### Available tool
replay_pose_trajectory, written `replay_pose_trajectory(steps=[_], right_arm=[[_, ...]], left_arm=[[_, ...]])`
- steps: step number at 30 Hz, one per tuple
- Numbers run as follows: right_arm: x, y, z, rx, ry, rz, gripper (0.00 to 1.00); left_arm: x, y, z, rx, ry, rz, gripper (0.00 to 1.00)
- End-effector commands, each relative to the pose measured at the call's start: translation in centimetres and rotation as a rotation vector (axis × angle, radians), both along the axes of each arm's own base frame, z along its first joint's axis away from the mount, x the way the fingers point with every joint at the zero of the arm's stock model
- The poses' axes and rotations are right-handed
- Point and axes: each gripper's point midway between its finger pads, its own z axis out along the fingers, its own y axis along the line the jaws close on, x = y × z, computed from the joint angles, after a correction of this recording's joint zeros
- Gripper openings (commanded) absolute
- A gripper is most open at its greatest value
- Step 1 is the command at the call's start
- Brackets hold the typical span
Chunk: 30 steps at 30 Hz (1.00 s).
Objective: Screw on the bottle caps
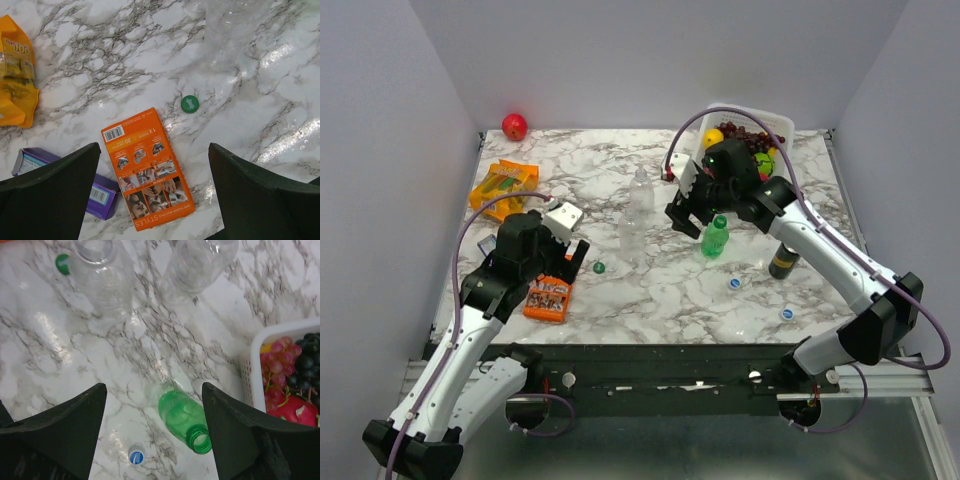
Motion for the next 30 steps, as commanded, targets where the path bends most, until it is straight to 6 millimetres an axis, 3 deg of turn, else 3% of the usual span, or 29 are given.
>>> replay_pose_trajectory(steps=[1,5,7,12,15,16,20,30], right_arm=[[1.3,-4.4,-1.6,-0.113,0.042,-0.186,0.80],[1.9,-5.5,-2.5,-0.122,0.085,-0.215,0.76],[1.1,-4.4,-2.3,-0.065,0.144,-0.143,0.75],[-0.8,1.0,2.9,0.123,0.131,0.097,0.73],[-1.7,4.3,3.6,0.148,0.133,0.191,0.76],[-1.7,5.6,4.7,0.165,0.114,0.214,0.77],[-0.7,8.5,3.3,0.145,0.139,0.223,0.81],[0.9,12.0,1.1,0.108,0.134,0.217,0.87]], left_arm=[[0.0,-1.0,0.8,0.062,-0.028,-0.106,0.99],[0.0,-2.0,1.4,0.046,-0.045,-0.163,0.99],[-0.2,-2.1,1.0,0.033,-0.028,-0.163,0.99],[-1.4,-1.7,-0.2,0.016,0.012,-0.152,0.99],[-1.3,-1.5,0.1,0.005,0.002,-0.131,0.99],[-1.3,-1.4,0.0,0.007,0.006,-0.129,0.99],[-1.3,-1.4,0.6,0.003,-0.012,-0.125,0.99],[-1.1,-0.1,1.1,0.022,-0.046,-0.080,0.99]])
